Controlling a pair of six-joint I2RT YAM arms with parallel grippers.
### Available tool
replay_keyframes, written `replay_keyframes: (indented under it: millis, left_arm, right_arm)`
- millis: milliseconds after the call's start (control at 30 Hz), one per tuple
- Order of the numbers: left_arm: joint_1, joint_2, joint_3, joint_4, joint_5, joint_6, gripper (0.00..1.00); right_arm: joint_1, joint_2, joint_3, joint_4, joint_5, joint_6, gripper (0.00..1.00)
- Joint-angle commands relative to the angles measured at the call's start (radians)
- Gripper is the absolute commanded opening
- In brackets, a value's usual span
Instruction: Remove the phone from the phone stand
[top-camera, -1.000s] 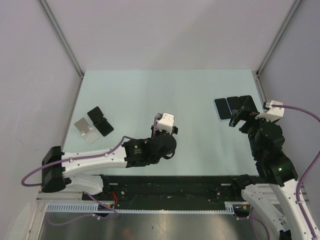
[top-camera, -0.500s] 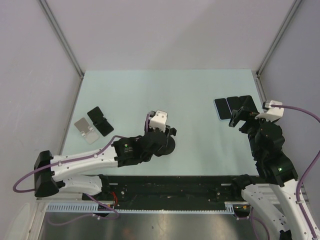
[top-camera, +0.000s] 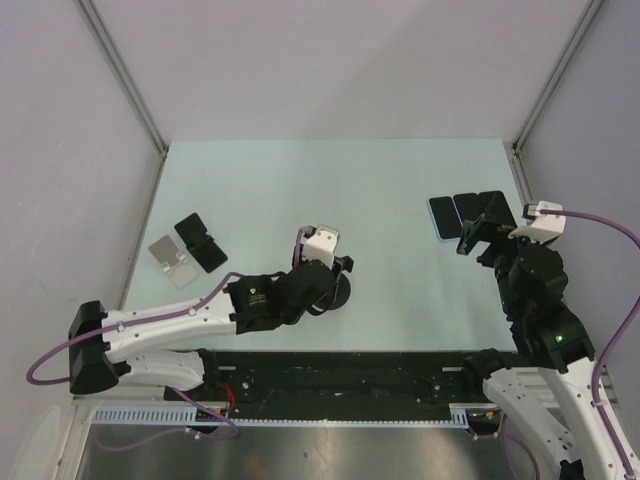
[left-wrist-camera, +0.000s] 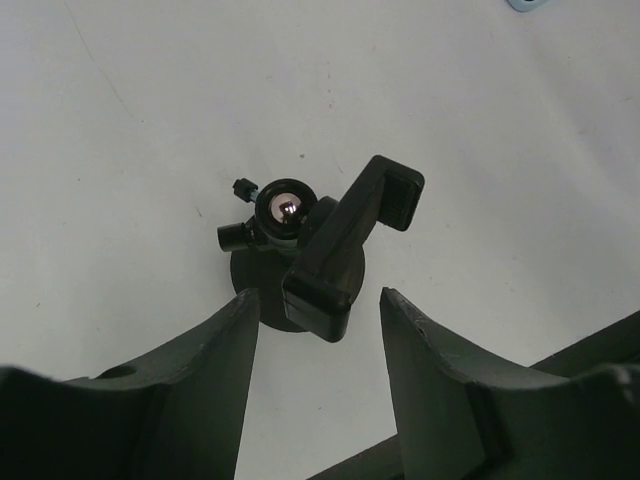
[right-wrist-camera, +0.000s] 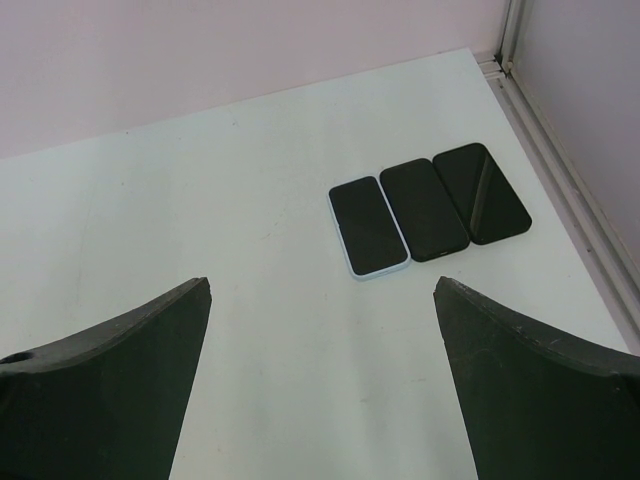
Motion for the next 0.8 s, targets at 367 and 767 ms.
replay_keyframes:
  millis: [367, 767]
  left_arm:
    - [0.019, 0.071, 0.042, 0.001, -0.099, -0.013, 0.32]
    - [0.103, -0.010, 0.052, 0.010, -0.105, 0.054, 0.00]
  right_arm:
    - [0.009, -0.005, -0.011, 0.037, 0.010, -0.015, 1.00]
    - [0.014, -0.004, -0.022, 0.047, 0.001, -0.020, 1.00]
